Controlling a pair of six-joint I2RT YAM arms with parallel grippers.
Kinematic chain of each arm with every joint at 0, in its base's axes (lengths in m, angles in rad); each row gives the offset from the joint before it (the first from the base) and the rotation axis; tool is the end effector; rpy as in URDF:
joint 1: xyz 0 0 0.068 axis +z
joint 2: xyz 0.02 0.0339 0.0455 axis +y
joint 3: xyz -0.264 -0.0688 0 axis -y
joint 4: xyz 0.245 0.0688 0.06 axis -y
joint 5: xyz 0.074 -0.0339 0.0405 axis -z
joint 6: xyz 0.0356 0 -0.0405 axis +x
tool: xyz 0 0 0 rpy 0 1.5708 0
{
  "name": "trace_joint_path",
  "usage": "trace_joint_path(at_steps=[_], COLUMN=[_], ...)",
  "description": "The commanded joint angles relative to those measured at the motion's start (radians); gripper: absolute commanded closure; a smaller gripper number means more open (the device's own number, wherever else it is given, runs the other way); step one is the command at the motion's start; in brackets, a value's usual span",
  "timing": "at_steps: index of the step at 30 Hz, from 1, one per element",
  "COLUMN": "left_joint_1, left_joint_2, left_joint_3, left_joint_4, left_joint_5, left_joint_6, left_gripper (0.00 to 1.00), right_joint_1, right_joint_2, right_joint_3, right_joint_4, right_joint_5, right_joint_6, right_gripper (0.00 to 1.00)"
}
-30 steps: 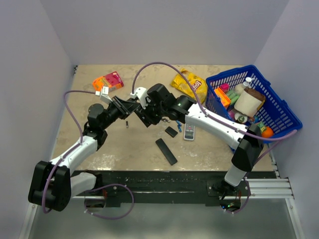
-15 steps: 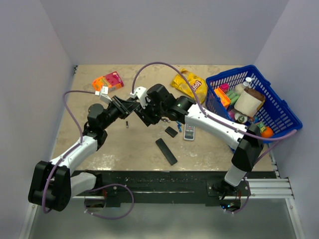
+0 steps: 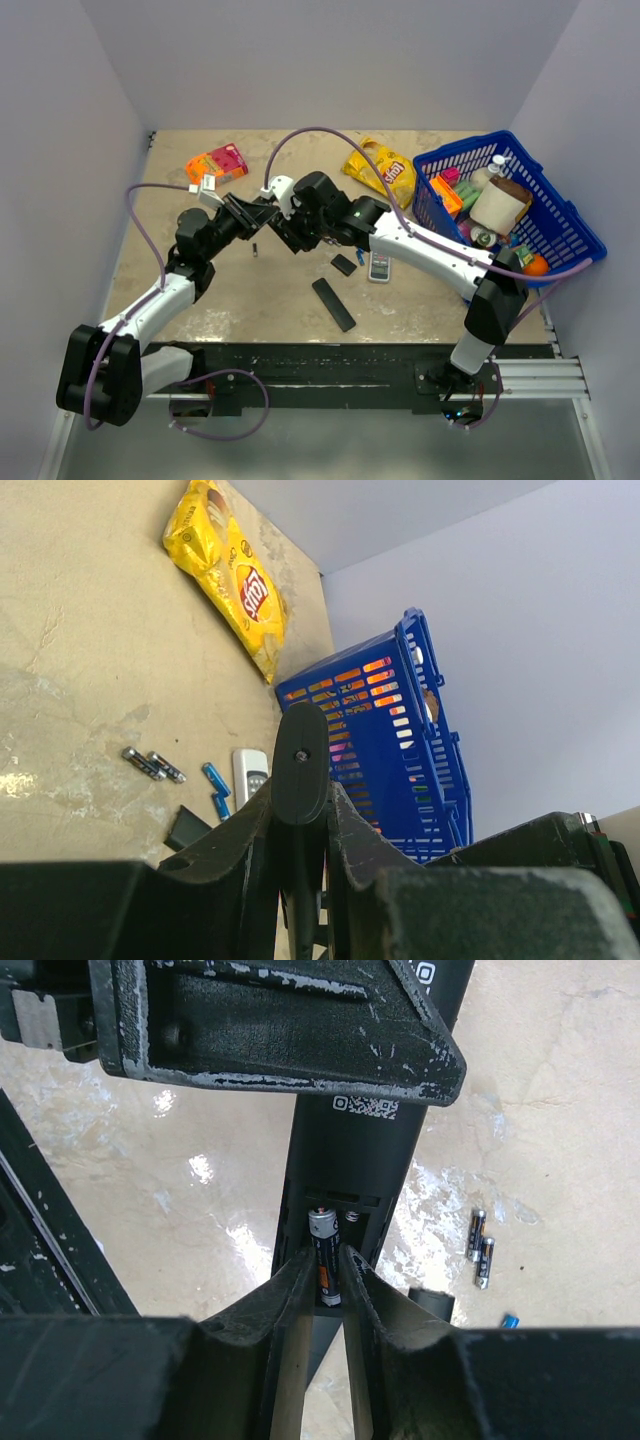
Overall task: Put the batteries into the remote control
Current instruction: Load the battery into the remote control.
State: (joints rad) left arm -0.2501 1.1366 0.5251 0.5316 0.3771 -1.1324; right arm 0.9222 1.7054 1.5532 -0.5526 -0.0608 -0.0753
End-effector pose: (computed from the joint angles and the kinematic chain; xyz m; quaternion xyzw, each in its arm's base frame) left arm 0.2397 -0.0748 0.2529 -0.1932 0.7069 -0.5309 0.4255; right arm 0.2339 0.3122 0.3263 -0.4452 0.7907 0.1975 0.3710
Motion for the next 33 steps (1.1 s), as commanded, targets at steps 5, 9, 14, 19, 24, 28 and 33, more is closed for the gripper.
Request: trace_joint_path(at_steps=[5,9,14,19,24,28,33], left_joint_1=[-0.026,-0.026,-0.026,-0.025,-0.025,-0.021,-0.012], left_joint_2=[-0.018,-0.023,-0.029,-0.031,-0.038,-0.049,-0.07], left_joint_3=[0.029,0.033,0.032,0.015,0.01,-0.01,-0.043], left_joint_4=[0.059,0.05,0.021,0.028,0.033,0.057,0.059], left_joint_5=[0.031,0.014,-0.009,-0.023,-0.035,-0.041,-0.061], left_joint_6=[-0.012,-0.001,0.037,0.043,0.037,0.0,-0.023], left_gripper=[1.0,1.0,1.0,1.0,1.0,1.0,1.0], right_joint_1=[0.014,0.014,0.014,0.012,0.01,0.007,-0.011], right_joint_2=[0.036,0.034,0.002,-0.036,-0.059,-0.067,-0.095], right_joint_3=[0.007,0.005,-0.015,-0.028,-0.053,-0.067,-0.09], right_joint_4=[0.045,0.037,0.043,0.062,0.106,0.121,0.16], right_joint_5=[0.0,-0.004,0.039,-0.002,-0.013,-0.008,-0.01], right_joint_6=[-0.026,-0.032,-0.017,0.012,0.045,0.063,0.106], right_gripper=[0.77,0.91,0.99,1.0,1.0,1.0,1.0])
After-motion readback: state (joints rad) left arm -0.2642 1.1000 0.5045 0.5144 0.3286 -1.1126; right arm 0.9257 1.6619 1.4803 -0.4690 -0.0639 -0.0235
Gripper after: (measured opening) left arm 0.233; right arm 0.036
